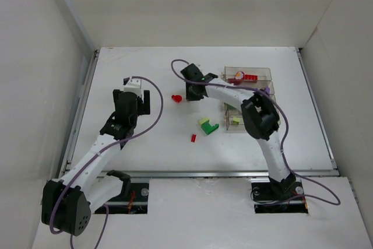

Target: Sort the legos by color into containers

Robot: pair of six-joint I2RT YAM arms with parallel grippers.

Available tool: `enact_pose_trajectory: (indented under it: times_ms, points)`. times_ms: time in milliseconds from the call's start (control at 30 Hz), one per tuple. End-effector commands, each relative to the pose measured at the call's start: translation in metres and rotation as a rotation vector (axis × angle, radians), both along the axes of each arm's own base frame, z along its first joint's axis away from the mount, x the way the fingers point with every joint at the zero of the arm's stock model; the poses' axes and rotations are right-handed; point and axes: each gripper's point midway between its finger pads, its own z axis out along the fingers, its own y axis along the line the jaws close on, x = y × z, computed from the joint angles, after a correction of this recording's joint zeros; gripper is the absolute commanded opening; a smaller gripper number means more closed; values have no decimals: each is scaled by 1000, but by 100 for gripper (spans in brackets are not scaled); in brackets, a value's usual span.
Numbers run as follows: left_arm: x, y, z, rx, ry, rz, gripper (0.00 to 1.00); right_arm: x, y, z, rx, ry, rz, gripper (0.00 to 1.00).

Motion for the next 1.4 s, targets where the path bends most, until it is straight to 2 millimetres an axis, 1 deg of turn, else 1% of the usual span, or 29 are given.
enact_pose_trajectory:
  times_ms: [0,33,67,133,167,200,233,267,300,433,467,567,600,633,733,767,800,833,900,967,1000,1067,1100,1133,1167,1200,1233,1300,1367]
  points:
    - [-2,-1,7,-47,-45,20,76,53,-39,111,297,-208,-263,0]
    - [-4,-6,4,-56,-30,-10,76,58,-52,117,328,-219,-313,0]
    - [-6,-8,2,-62,-29,-23,76,71,-82,119,337,-232,-396,0]
    - [-8,-12,-3,-78,-15,-39,76,78,-114,106,300,-215,-477,0]
    - [-7,-12,1,-83,-33,-40,76,86,-139,101,257,-215,-538,0]
    - [-7,-14,1,-87,-31,-48,76,87,-152,102,216,-190,-566,0]
    - [-7,-14,1,-87,-31,-48,76,89,-162,87,160,-165,-570,0]
    - [-8,-10,-3,-84,-23,-38,76,92,-170,85,140,-159,-589,0]
    - [-8,-10,-3,-84,-23,-37,76,96,-182,85,121,-161,-604,0]
    - [-7,-7,-3,-91,-21,-36,78,111,-193,97,144,-207,-623,0]
    - [-7,-7,-3,-91,-21,-36,78,113,-201,92,143,-200,-645,0]
    - [-7,-9,-3,-103,-20,-40,78,119,-206,94,148,-209,-657,22]
    - [-7,-9,-3,-103,-20,-40,78,122,-211,98,152,-217,-666,49]
    - [-7,-9,-3,-103,-20,-40,78,123,-211,91,145,-207,-666,61]
    - [-7,-6,-3,-103,-20,-31,78,122,-212,97,121,-207,-640,93]
    - [-7,-6,-3,-103,-20,-31,78,121,-211,97,115,-204,-621,100]
    - [-7,-6,-3,-103,-20,-31,78,125,-202,112,119,-250,-557,100]
    - [-7,-7,-6,-107,-19,-40,78,124,-196,117,110,-270,-519,100]
    - [-7,-7,-6,-107,-19,-40,78,120,-160,136,78,-346,-352,100]
    - [-7,-7,-6,-107,-19,-40,78,113,-122,143,61,-391,-210,100]
    - [-7,-8,-9,-104,-10,-39,78,98,-83,145,73,-394,-101,100]
    - [-7,-8,-9,-104,-10,-39,78,89,-46,124,54,-352,-1,100]
    - [-7,-8,-9,-104,-10,-39,78,77,-18,117,66,-328,60,100]
    - [-7,-8,-9,-104,-10,-39,78,74,-1,119,85,-319,96,100]
    - [-7,-8,-9,-104,-10,-39,78,70,15,95,72,-286,162,100]
    - [-7,-8,-9,-104,-10,-39,78,64,30,87,86,-269,223,100]
    - [-8,-7,-10,-96,-10,-43,78,48,54,79,136,-227,318,100]
    - [-8,-5,-10,-92,-11,-34,78,43,66,57,133,-172,361,100]
    - [-9,-5,-7,-95,-20,-35,78,45,63,43,106,-146,351,100]
